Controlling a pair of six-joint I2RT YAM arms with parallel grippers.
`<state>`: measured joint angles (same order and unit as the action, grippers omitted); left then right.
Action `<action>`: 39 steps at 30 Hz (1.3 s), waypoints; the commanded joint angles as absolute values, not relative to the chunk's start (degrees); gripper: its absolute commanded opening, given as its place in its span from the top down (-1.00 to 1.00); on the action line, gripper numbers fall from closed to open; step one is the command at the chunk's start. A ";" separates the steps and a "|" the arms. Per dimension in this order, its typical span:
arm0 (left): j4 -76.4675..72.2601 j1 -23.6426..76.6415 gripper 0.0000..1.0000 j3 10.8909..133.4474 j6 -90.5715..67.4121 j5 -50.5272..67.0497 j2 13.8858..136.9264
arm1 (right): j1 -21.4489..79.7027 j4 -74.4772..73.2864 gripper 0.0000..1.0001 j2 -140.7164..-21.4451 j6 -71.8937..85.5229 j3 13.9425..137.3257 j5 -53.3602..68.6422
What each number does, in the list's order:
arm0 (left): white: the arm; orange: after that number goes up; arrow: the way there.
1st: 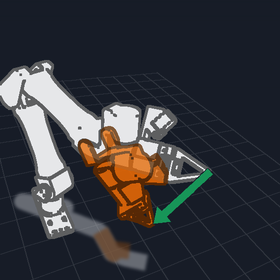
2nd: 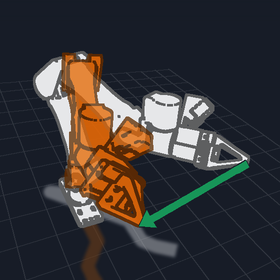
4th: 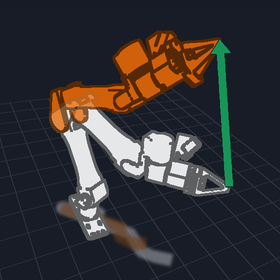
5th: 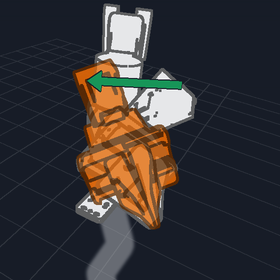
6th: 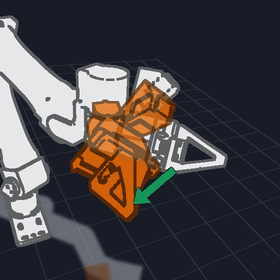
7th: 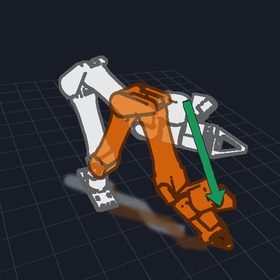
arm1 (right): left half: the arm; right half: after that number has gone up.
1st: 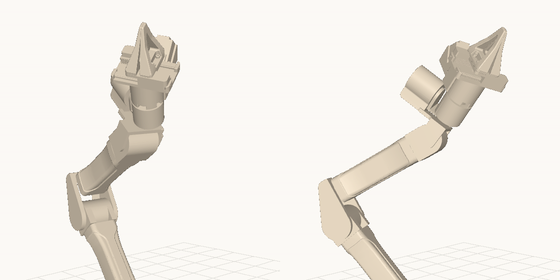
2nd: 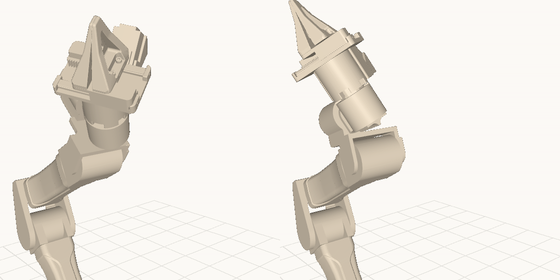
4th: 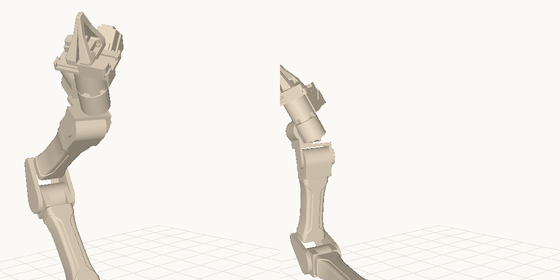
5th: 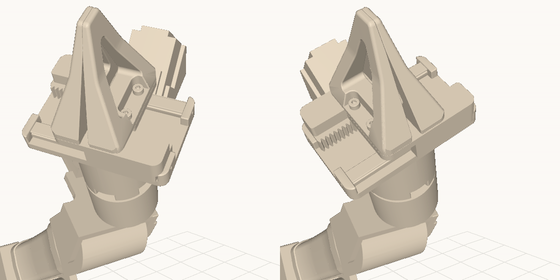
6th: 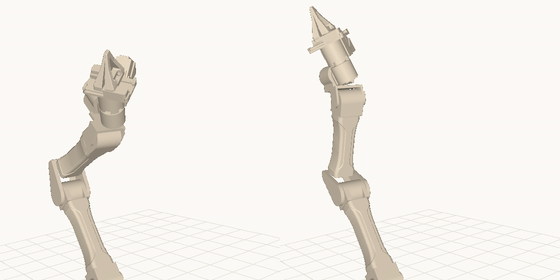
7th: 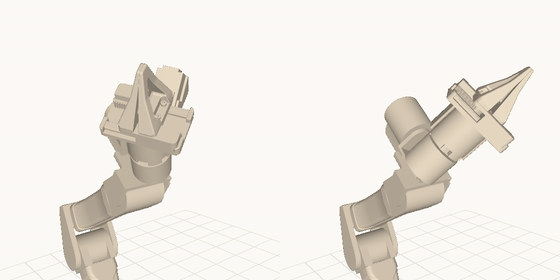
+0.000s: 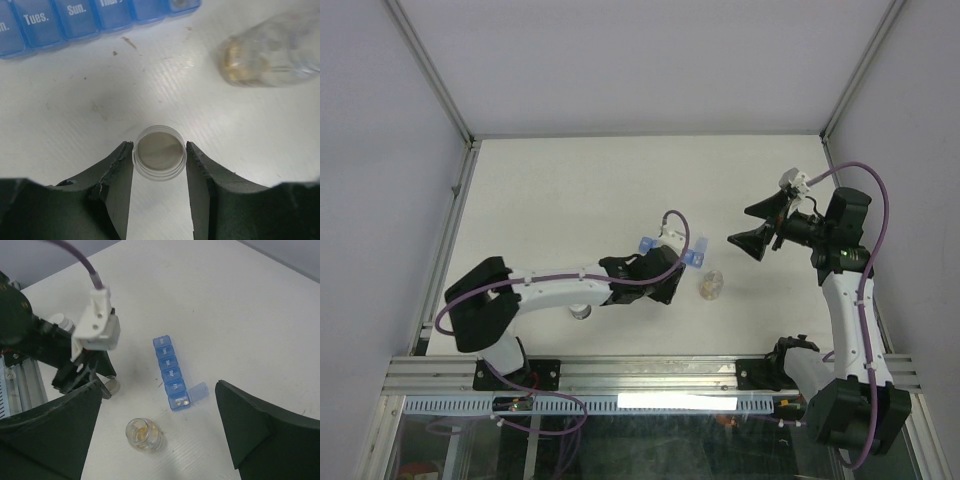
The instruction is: Sort the pills into containers
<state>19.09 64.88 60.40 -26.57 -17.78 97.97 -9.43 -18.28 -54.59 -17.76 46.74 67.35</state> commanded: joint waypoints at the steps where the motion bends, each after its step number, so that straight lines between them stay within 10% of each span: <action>1: 4.20 63.17 0.35 53.56 -28.42 -7.82 81.65 | -9.58 -22.12 -0.98 -50.73 -27.06 48.45 76.01; 9: -39.25 47.90 0.37 35.16 -49.36 26.07 66.52 | -5.65 -42.46 -0.99 -47.40 -56.69 55.35 87.17; 19: -80.89 47.37 0.39 35.41 -77.64 29.81 83.00 | 0.87 -45.97 -0.89 -50.50 -63.76 64.05 84.16; 39: -89.69 52.52 0.42 42.20 -83.57 15.38 97.64 | 8.67 -23.68 -0.64 -46.48 -43.33 53.04 70.46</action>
